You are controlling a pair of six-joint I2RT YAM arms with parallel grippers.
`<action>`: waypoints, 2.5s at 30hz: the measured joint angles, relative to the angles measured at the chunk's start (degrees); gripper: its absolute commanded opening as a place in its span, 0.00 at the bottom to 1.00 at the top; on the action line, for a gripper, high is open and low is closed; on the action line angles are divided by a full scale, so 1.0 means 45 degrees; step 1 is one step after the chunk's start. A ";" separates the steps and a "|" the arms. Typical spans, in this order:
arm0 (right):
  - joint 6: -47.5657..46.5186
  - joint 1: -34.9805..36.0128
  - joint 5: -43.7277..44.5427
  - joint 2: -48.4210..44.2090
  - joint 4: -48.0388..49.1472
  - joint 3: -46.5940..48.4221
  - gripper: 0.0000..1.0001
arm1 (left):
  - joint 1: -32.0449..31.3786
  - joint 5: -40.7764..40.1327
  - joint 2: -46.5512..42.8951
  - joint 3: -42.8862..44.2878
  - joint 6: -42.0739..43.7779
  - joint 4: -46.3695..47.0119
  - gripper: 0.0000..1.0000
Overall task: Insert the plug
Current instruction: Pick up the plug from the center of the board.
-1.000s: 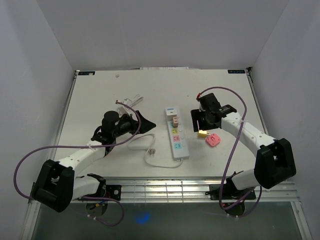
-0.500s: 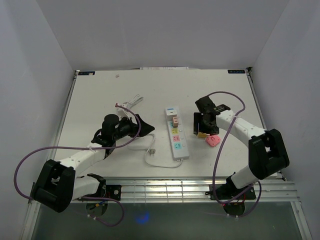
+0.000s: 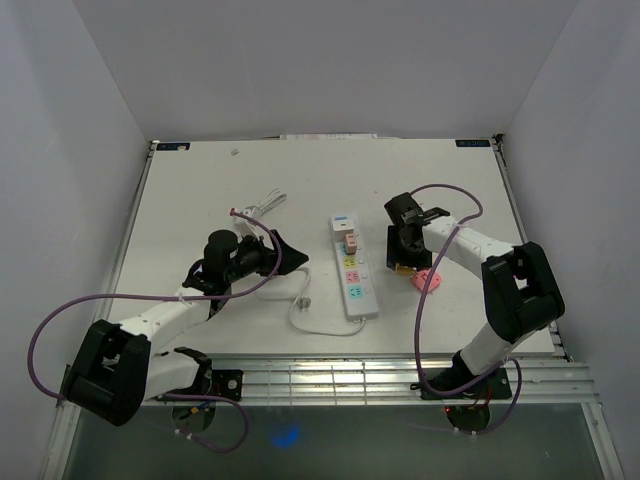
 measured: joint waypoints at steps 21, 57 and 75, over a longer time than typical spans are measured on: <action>0.0058 -0.0019 -0.0010 0.0340 0.0923 0.0097 0.34 | 0.0000 -0.0199 -0.0024 -0.0019 0.0189 0.0000 0.98; -0.1637 -0.0340 -0.6980 -0.2220 0.2851 0.0024 0.15 | 0.0000 -0.1122 -0.1904 -0.1428 -0.0087 0.2885 0.98; -0.1593 -0.0437 -1.0078 -0.2822 0.2919 0.0024 0.15 | -0.1273 0.0389 -0.0097 -0.1447 0.1710 0.6596 0.98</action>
